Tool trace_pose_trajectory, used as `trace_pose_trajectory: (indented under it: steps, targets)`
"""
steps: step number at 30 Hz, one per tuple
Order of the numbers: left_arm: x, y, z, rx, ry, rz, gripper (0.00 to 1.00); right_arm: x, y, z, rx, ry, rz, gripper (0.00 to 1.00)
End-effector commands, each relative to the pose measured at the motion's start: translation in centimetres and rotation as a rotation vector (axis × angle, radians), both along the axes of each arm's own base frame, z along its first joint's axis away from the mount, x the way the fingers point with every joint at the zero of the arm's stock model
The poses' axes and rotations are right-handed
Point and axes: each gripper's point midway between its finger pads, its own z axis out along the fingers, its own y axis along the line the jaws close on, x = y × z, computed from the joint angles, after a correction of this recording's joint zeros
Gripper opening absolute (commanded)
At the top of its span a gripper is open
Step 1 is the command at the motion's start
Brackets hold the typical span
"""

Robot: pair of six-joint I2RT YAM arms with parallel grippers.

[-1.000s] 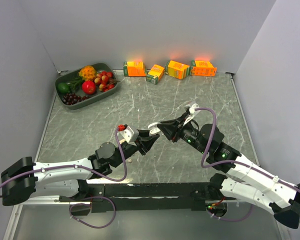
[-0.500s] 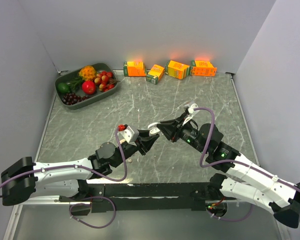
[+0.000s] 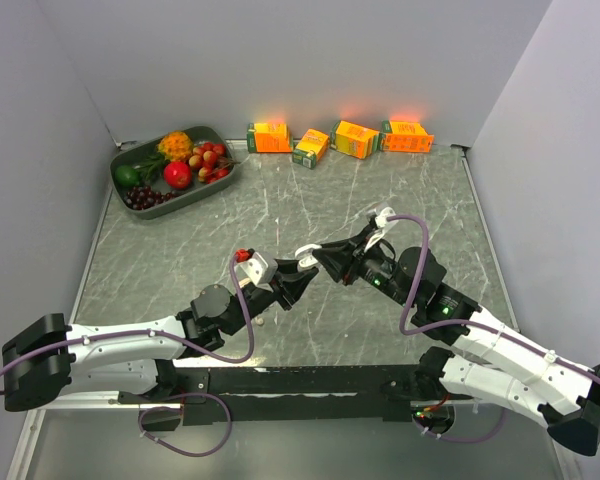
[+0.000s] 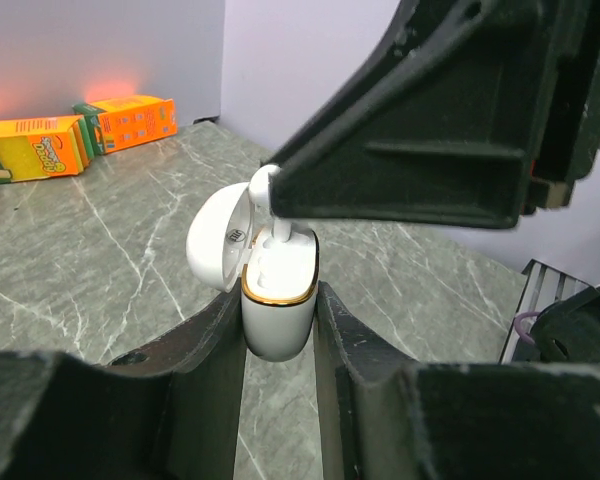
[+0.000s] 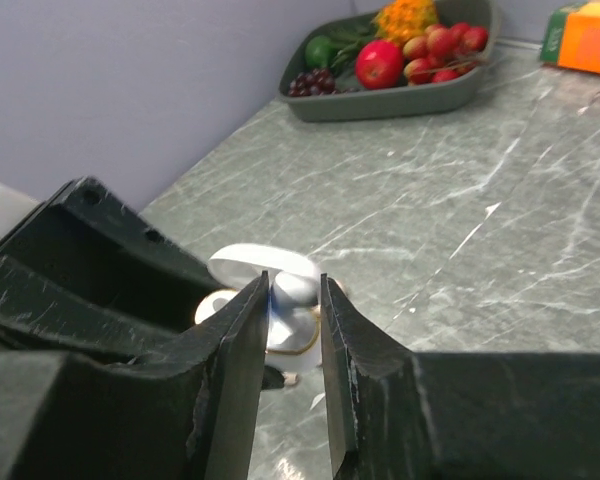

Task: Insert the wireless bluetooth earbuds into the charging case
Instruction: Place the earbud in the charging case.

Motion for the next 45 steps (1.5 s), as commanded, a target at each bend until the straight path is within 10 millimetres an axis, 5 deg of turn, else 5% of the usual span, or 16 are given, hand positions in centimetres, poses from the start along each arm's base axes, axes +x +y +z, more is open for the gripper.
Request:
trace_pose_trajectory:
  steps: [1,24,36,41,45]
  targets:
    - [0.0,0.8,2.9,-0.103,-0.026,0.022,0.01,-1.3,0.7,1.8,0.028,-0.006,0.058,0.37]
    - [0.2,0.9,2.8,-0.105,-0.025,0.032,0.01,-1.5,0.0,3.1,0.06,-0.012,0.039,0.59]
    - [0.3,1.2,2.9,-0.111,-0.035,0.046,0.01,-2.2,-1.0,5.9,0.089,-0.06,0.042,0.69]
    - [0.2,1.6,3.3,-0.12,-0.047,0.047,0.01,-1.8,-1.8,5.4,0.065,-0.042,-0.004,0.69]
    - [-0.5,1.8,3.7,-0.122,-0.095,0.017,0.01,-0.6,-2.8,4.7,0.021,0.0,-0.095,0.54]
